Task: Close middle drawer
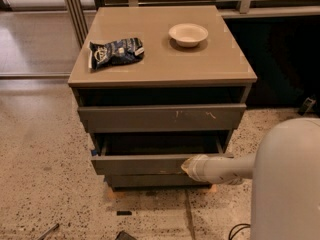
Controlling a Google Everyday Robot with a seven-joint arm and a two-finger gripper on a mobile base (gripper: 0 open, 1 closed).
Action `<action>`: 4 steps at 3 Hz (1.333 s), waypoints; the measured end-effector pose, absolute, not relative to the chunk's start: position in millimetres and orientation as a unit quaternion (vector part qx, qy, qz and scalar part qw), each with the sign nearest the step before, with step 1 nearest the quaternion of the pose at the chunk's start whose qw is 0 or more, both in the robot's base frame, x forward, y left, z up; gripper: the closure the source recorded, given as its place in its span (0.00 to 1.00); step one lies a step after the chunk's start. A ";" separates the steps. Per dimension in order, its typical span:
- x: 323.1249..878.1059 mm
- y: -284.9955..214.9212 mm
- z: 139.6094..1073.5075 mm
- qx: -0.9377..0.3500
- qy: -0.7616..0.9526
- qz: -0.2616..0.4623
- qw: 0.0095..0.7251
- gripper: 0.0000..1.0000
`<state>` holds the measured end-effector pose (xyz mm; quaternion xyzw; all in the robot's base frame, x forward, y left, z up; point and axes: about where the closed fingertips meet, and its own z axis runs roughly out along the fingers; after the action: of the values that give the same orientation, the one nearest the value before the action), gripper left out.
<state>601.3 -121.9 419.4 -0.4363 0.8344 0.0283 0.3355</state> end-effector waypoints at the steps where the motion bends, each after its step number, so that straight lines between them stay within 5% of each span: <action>1: 619.8 -124.3 445.4 -0.430 0.827 -0.045 0.358 1.00; 4: 615.0 -121.6 422.5 -0.403 0.853 0.048 0.328 1.00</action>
Offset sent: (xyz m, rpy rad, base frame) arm 0.0113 -0.0044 0.0190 -0.0821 -0.0714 -0.0421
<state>615.0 -121.6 422.5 -0.4034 0.8528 0.0481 0.3282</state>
